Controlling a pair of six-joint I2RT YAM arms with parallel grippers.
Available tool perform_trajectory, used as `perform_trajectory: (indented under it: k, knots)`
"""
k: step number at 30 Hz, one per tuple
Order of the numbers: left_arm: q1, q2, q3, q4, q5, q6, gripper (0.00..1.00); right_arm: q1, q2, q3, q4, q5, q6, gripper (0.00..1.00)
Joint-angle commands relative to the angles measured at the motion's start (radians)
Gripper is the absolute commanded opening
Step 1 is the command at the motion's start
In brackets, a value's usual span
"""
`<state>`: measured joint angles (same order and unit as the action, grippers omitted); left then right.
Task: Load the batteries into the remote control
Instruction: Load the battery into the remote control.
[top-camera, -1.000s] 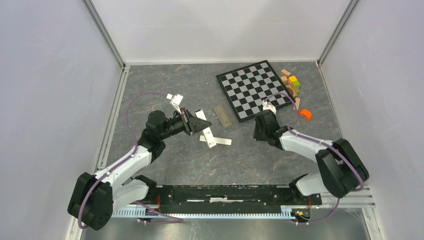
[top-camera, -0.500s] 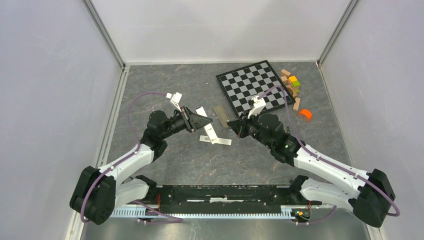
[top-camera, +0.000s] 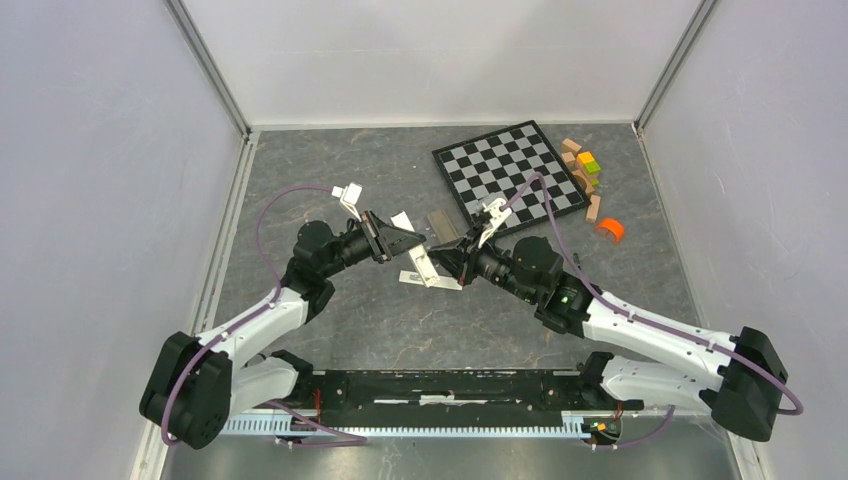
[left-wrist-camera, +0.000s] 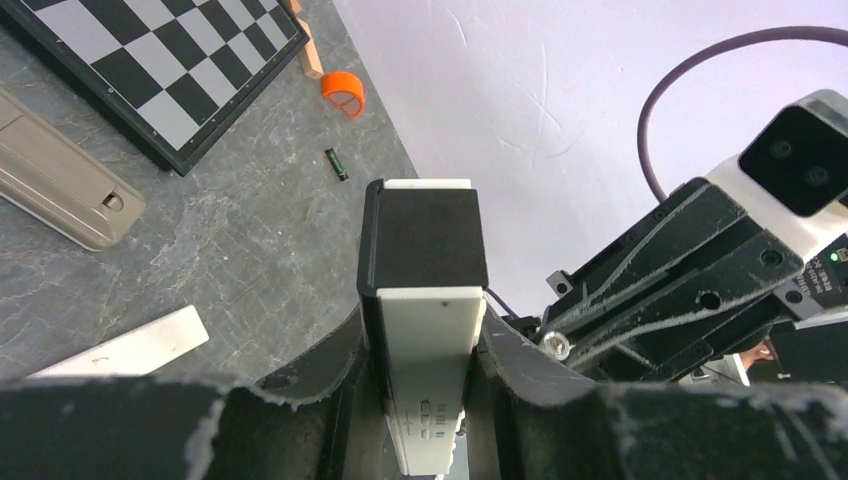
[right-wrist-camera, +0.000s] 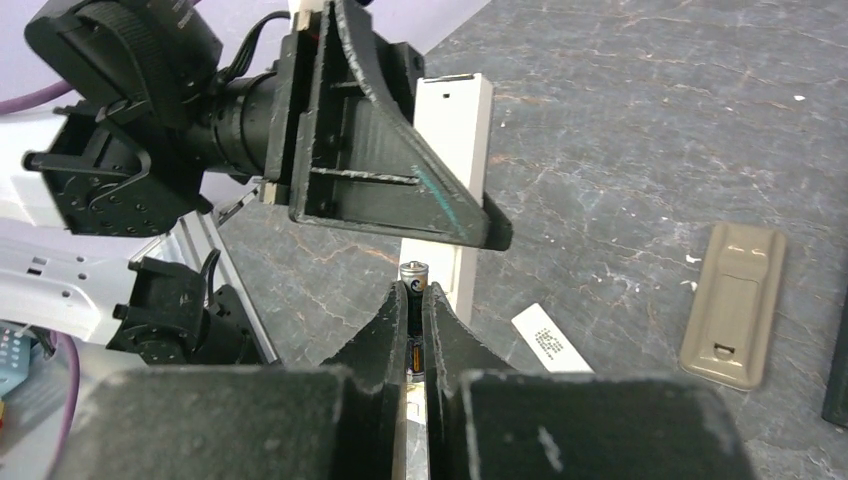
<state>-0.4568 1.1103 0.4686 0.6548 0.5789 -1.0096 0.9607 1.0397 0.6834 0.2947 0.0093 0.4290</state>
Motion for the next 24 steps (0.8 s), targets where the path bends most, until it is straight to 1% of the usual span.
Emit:
perform_trajectory:
  k: [1,6,17,21,24]
  knots:
    - [-0.003,-0.008,0.050,0.065,0.019,-0.076,0.02,0.022,0.019,0.048,0.080,-0.034,-0.038,0.00]
    - [-0.003,-0.012,0.054,0.075,0.020,-0.120,0.02,0.037,0.041,0.048,0.095,-0.022,-0.042,0.00]
    - [-0.004,-0.030,0.054,0.086,0.013,-0.148,0.02,0.047,0.065,0.040,0.109,-0.015,-0.035,0.01]
    - [-0.003,-0.029,0.054,0.111,0.009,-0.177,0.02,0.047,0.064,0.030,0.109,-0.016,-0.029,0.04]
    - [-0.005,-0.030,0.057,0.115,0.009,-0.191,0.02,0.047,0.064,0.027,0.110,-0.015,-0.018,0.09]
